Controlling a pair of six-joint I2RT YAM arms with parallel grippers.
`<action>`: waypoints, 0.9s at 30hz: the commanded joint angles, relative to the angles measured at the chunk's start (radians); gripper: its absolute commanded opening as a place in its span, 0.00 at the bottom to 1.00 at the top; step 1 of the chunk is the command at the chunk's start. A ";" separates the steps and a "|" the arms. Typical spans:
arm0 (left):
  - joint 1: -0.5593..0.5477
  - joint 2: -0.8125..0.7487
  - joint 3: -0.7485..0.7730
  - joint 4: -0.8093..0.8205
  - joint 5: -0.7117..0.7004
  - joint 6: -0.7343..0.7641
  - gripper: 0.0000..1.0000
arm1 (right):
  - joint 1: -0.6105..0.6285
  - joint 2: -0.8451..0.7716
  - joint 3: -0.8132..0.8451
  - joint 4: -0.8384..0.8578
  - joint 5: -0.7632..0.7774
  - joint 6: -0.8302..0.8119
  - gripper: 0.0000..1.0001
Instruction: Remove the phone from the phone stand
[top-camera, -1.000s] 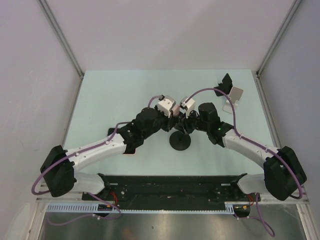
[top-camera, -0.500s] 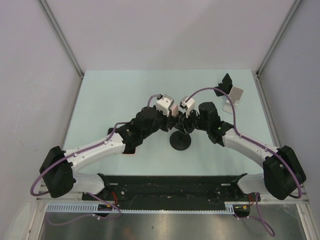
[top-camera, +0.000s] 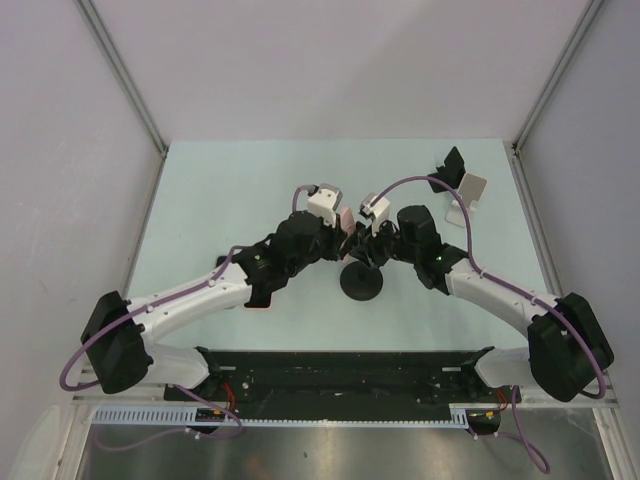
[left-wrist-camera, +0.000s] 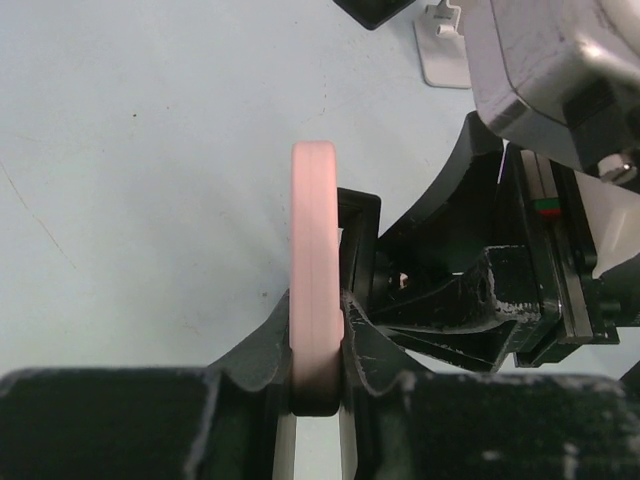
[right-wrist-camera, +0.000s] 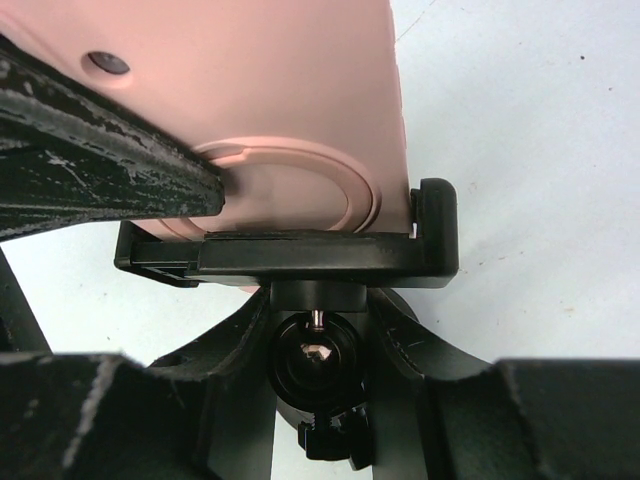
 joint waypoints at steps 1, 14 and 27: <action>0.039 -0.031 0.039 -0.184 -0.293 0.018 0.00 | -0.061 -0.046 -0.031 -0.066 0.300 -0.001 0.00; 0.046 0.004 0.096 -0.204 -0.398 -0.046 0.00 | -0.010 -0.069 -0.051 -0.059 0.323 0.022 0.00; 0.092 0.116 0.202 -0.089 -0.347 -0.157 0.00 | 0.111 -0.011 -0.051 0.022 0.272 0.065 0.00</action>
